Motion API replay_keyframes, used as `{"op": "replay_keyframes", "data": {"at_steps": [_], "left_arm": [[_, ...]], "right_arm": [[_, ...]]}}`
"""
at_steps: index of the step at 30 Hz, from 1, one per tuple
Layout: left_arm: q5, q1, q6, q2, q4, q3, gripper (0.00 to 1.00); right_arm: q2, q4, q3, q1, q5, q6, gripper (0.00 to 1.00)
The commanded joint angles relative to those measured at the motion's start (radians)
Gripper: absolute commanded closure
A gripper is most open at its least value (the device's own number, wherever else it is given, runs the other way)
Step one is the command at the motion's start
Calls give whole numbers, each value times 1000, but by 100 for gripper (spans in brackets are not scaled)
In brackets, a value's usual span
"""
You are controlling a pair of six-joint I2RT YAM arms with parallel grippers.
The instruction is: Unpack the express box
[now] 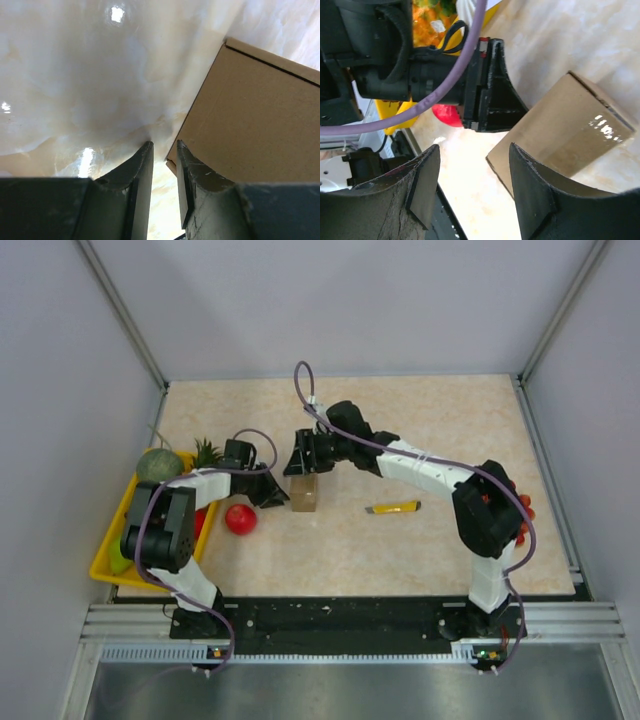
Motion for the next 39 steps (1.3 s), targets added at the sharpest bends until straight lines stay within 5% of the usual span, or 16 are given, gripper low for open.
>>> {"op": "replay_keyframes", "data": {"at_steps": [1, 14, 19, 27, 34, 39], "left_arm": [[-71, 1, 46, -7, -67, 41, 70], [-171, -5, 59, -254, -115, 14, 67], [-137, -65, 86, -355, -54, -93, 73], [-119, -128, 76, -495, 40, -250, 79], [22, -203, 93, -452, 232, -290, 82], [-55, -208, 86, -370, 233, -226, 82]], "right_arm": [[-36, -26, 64, 1, 76, -52, 44], [-79, -100, 52, -89, 323, -74, 47], [67, -138, 190, -137, 277, -69, 61], [295, -169, 382, -154, 179, -112, 68], [316, -170, 337, -149, 89, -120, 70], [277, -147, 255, -148, 24, -114, 70]]}}
